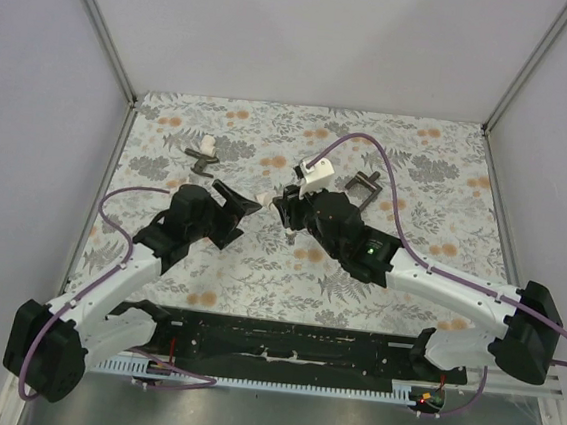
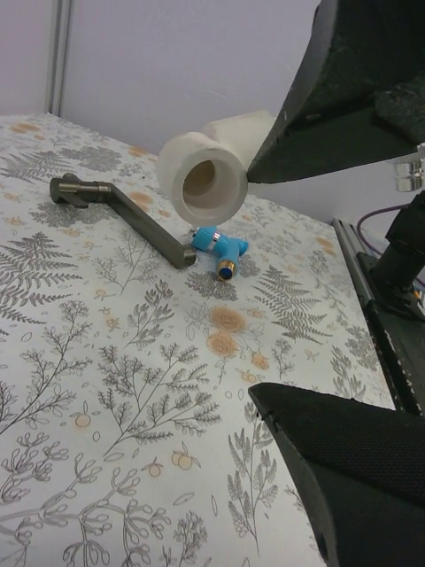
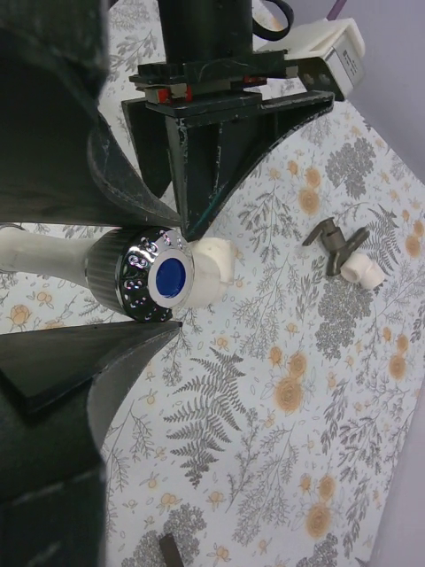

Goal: Install the water faucets

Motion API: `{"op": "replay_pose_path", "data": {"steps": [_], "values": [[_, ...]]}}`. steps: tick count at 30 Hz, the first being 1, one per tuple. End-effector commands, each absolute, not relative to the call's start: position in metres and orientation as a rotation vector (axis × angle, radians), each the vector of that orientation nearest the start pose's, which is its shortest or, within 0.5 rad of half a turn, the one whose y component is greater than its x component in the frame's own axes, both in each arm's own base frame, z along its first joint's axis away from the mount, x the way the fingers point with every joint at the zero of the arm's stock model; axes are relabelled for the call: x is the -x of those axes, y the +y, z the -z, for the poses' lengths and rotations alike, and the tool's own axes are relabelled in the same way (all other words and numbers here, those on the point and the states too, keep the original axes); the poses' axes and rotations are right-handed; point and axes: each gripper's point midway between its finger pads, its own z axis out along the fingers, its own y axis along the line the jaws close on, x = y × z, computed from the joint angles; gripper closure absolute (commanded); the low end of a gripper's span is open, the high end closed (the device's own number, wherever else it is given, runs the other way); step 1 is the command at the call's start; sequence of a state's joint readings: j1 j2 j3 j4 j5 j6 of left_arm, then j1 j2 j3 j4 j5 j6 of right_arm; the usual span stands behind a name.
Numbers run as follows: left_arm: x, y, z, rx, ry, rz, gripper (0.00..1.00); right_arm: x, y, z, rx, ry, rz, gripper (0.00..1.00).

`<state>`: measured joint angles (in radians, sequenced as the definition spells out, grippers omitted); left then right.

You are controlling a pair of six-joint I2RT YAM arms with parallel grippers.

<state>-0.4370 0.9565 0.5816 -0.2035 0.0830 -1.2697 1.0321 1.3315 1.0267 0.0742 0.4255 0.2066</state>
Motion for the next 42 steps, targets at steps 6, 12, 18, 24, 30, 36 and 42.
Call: {"op": "replay_pose_path", "data": {"steps": [6, 12, 18, 24, 30, 36, 42], "values": [[-0.301, -0.213, -0.212, 0.974, 1.952, 1.338, 0.05, -0.267, 0.343, -0.306, 0.461, 1.627, -0.611, 1.0], [-0.305, -0.225, -0.211, 0.988, 1.979, 1.406, 0.06, -0.267, 0.343, -0.314, 0.472, 1.597, -0.61, 1.0], [-0.309, -0.229, -0.213, 1.003, 1.948, 1.462, 0.16, -0.269, 0.343, -0.319, 0.455, 1.581, -0.615, 1.0], [-0.315, -0.231, -0.227, 1.018, 1.841, 1.568, 0.44, -0.27, 0.342, -0.323, 0.403, 1.575, -0.64, 1.0], [-0.317, -0.23, -0.242, 0.969, 1.759, 1.615, 0.72, -0.27, 0.34, -0.322, 0.352, 1.584, -0.669, 1.0], [-0.317, -0.205, -0.269, 0.915, 1.491, 1.629, 0.98, -0.277, 0.32, -0.305, 0.019, 1.707, -0.742, 1.0], [-0.297, -0.157, -0.318, 0.719, 1.117, 1.494, 0.98, -0.276, 0.295, -0.242, -0.602, 1.981, -0.939, 1.0]]}}
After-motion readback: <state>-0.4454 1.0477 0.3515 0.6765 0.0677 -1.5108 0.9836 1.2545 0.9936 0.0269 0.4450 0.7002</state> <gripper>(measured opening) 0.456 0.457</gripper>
